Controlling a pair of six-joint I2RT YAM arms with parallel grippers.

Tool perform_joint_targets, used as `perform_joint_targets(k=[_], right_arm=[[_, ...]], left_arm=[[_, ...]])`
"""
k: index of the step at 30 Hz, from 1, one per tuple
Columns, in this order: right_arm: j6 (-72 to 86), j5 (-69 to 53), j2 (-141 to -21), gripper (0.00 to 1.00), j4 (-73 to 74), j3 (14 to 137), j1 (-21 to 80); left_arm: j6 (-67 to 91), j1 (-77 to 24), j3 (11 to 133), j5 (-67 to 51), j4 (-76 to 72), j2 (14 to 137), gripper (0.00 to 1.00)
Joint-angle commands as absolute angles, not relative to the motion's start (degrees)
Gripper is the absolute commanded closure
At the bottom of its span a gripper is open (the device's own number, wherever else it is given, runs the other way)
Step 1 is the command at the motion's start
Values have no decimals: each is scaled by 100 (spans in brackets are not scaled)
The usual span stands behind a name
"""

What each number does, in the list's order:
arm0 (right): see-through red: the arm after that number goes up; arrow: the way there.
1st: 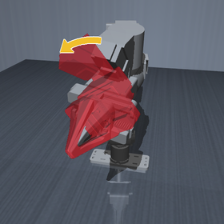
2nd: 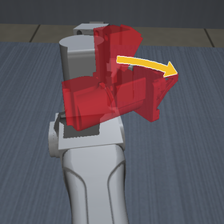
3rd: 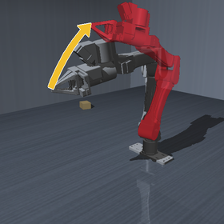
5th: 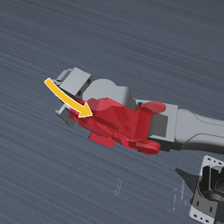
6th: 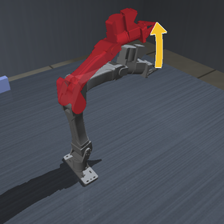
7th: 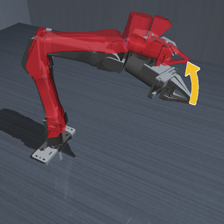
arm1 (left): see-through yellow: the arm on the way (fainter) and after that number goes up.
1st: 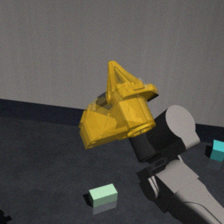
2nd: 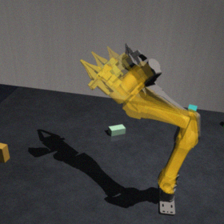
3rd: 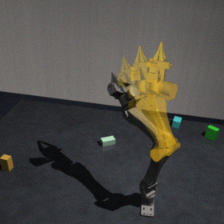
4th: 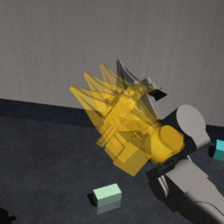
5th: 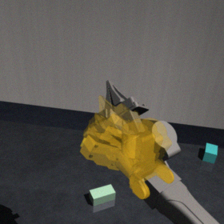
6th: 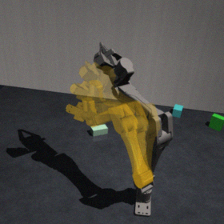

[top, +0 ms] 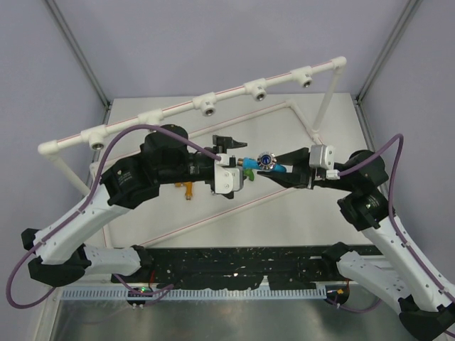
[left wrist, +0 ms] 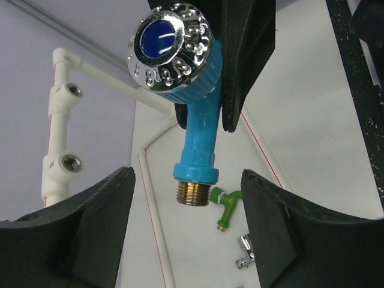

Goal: Install the water faucets

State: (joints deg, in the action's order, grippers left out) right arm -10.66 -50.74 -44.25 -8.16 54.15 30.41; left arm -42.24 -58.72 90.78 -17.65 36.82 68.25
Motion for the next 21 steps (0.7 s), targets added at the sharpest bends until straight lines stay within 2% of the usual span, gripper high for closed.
perform_joint_targets(k=[1, 6, 8, 10, 11, 12, 13, 14, 15, 17, 21], right_arm=[[-1073, -5220, -4368, 95, -1072, 5397, 3085], [-949, -5247, -4377, 95, -1134, 5361, 3085], [-888, -5230, -4377, 95, -1169, 5344, 3085], [-809, -5203, -4377, 94, -1248, 5300, 3085], [-748, -5186, -4368, 91, -1274, 5265, 3085], [-712, -5177, -4368, 79, -1353, 5247, 3085], [-660, -5177, -4377, 74, -1371, 5230, 3085], [-650, -5203, -4386, 64, -1354, 5238, 3094], [-659, -5221, -4412, 60, -1327, 5264, 3094], [-712, -5273, -4438, 44, -1152, 5335, 3085], [-747, -5291, -4465, 35, -1143, 5317, 3085]], left_arm=[[-4333, -5941, 9299, -1802, 3656, 6873, 33], [-4280, -6003, 9316, -1670, 3691, 6934, 60], [-4271, -6020, 9316, -1626, 3700, 6961, 75], [-4271, -6047, 9316, -1565, 3700, 6970, 95], [-4245, -6064, 9325, -1495, 3683, 6987, 100], [-4210, -6082, 9334, -1425, 3665, 7005, 100], [-4158, -6091, 9351, -1319, 3656, 7022, 100], [-4131, -6082, 9369, -1240, 3656, 7040, 100], [-4113, -6099, 9387, -1170, 3674, 7057, 100], [-4122, -6143, 9422, -924, 3718, 7084, 100], [-4183, -6249, 9466, -502, 3744, 7128, 100]])
